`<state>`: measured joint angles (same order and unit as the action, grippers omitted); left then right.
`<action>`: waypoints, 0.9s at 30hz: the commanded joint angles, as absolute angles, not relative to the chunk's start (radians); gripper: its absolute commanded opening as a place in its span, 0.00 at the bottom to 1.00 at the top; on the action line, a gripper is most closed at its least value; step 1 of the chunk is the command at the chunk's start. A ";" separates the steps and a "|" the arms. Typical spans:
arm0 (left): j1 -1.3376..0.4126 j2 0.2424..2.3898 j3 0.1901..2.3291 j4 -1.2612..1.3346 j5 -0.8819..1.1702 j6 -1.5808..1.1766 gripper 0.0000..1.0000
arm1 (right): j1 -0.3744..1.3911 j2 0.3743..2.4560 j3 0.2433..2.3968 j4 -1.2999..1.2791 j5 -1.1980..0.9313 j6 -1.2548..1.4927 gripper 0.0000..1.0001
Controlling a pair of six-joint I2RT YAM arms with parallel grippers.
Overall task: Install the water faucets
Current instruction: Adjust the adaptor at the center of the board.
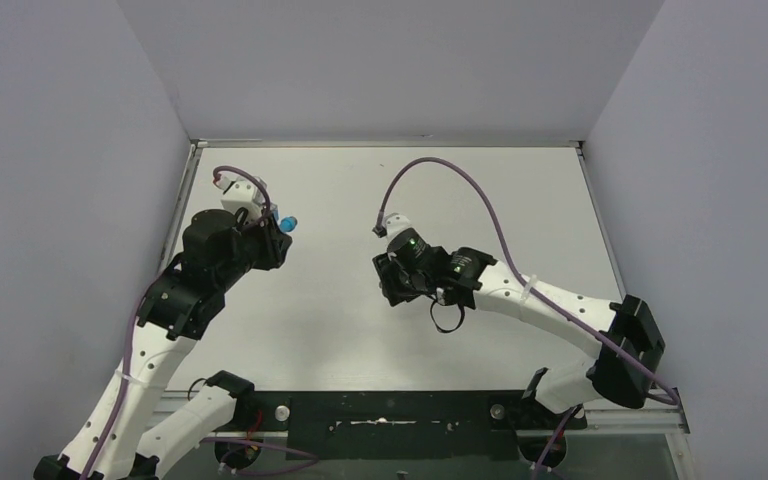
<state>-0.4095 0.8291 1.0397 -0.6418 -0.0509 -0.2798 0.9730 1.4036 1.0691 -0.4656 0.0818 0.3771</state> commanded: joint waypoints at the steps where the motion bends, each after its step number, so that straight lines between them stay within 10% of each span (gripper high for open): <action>1: -0.403 0.828 1.100 -0.602 -0.028 -0.242 0.00 | 0.965 1.458 1.215 -0.961 -0.029 0.462 0.18; 27: -0.404 0.823 1.081 -0.615 0.035 -0.244 0.00 | 0.862 1.808 1.294 -1.130 -0.136 0.305 0.25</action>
